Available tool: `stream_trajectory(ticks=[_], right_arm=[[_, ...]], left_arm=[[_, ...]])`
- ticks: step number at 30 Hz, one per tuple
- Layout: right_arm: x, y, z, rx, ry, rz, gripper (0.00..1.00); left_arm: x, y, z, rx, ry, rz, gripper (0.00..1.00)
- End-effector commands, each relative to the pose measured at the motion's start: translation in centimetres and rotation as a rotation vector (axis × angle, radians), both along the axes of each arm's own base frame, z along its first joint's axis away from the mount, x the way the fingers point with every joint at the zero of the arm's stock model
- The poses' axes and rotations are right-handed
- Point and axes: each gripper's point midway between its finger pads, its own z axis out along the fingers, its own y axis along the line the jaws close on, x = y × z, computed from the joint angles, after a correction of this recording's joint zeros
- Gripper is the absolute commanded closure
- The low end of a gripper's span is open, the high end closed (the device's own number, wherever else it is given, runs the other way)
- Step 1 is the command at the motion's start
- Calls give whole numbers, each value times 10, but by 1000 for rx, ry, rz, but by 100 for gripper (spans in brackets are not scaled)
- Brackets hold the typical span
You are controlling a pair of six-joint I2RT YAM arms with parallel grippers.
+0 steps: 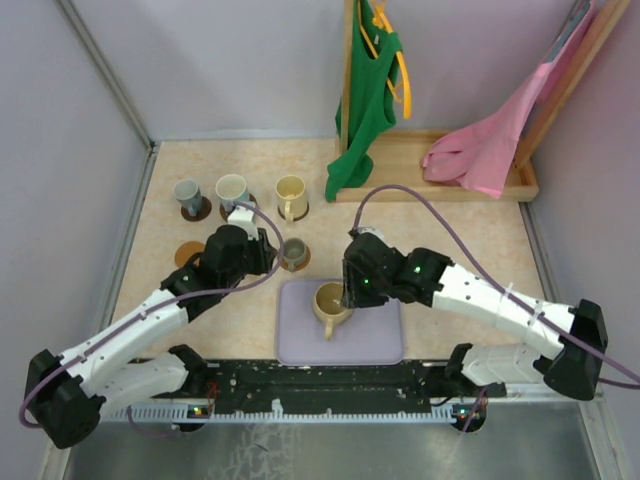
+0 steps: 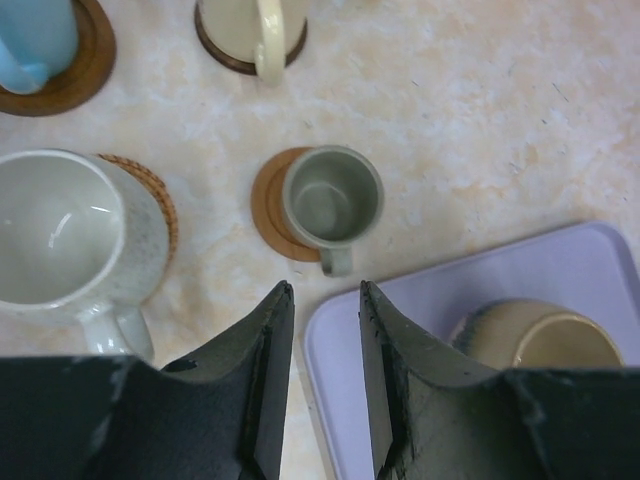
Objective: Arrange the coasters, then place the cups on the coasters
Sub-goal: Pick up the cup from the tray.
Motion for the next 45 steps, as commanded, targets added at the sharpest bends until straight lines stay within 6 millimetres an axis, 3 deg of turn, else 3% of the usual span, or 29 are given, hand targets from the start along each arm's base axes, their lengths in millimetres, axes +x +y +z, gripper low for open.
stream_trajectory(ticks=[1, 10, 17, 25, 30, 34, 37, 45], right_arm=[[25, -18, 25, 4, -100, -57, 65], [57, -56, 41, -1, -163, -114, 64], [64, -66, 47, 1, -191, -110, 64], [58, -72, 47, 13, -193, -92, 64], [51, -77, 50, 22, -194, -89, 64], [47, -81, 50, 17, -187, -95, 64], [45, -84, 53, 21, -194, -104, 64], [42, -86, 53, 27, -186, -121, 64]], left_arm=[[-20, -13, 9, -31, 20, -12, 62], [-76, -53, 2, -39, 100, -42, 61], [-129, -95, -14, 6, 161, -66, 58], [-167, -124, -31, 20, 193, -75, 57], [-172, -131, -44, 55, 194, -64, 55], [-169, -134, -48, 58, 175, -58, 46], [-168, -136, -53, 68, 168, -56, 49], [-161, -143, -65, 125, 126, -36, 47]])
